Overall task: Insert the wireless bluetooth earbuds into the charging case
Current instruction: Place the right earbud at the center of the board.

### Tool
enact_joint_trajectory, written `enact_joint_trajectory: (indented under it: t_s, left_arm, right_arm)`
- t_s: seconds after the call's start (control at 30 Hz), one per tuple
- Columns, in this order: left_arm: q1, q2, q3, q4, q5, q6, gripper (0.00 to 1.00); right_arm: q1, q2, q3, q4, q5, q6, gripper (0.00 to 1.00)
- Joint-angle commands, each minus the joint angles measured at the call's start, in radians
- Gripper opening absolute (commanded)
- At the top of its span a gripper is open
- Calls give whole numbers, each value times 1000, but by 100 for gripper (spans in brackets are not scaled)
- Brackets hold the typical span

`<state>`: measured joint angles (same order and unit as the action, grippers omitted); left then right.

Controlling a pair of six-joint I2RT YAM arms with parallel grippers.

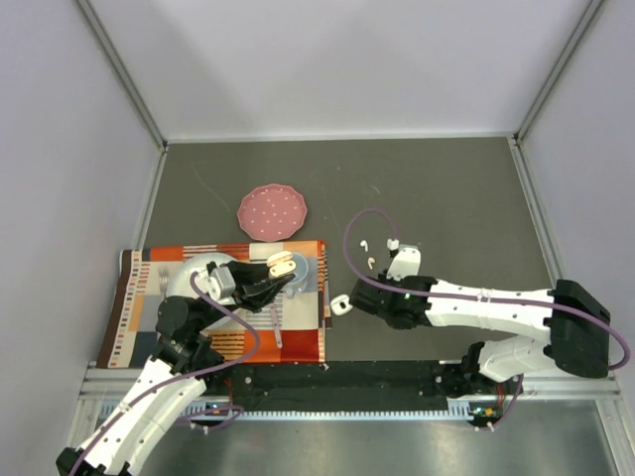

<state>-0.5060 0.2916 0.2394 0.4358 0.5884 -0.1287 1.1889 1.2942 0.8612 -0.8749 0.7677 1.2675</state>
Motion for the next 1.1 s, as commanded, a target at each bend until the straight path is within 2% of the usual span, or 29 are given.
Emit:
enact_joint_trajectory:
  t_s: [0.0,0.17,0.37,0.53,0.63,0.77,0.83,0.93,1.07]
  left_arm:
    - [-3,-14,29,21,-7,1,0]
    - [-3,-8,29,23,-6,3,0]
    - [-3,-6,28,23,-5,4,0]
    - [-3,-17,31,14,-13,6,0]
    - [-3,-17,31,11,-18,8,0]
    - [-3,-12,32,9,-19,9,0]
    - [-3,-14,32,9,-19,9,0]
    - [-3,-11,32,9,-21,11,0]
    - [-3,-12,32,6,-22,11,0]
  right_arm:
    - [15,14,-89,141,-218,-17,1]
    - [15,30,-120,221,-280,-39,3]
    - [17,148,-91,266,-353,-74,4]
    - [15,192,-87,281,-357,-83,4]
    - [17,201,-80,284,-357,-86,8]
    - [15,205,-74,284,-360,-83,34]
    - [17,201,-73,284,-355,-83,37]
    - [11,201,-70,283,-363,-82,47]
    - [-15,206,-68,283,-383,-74,49]
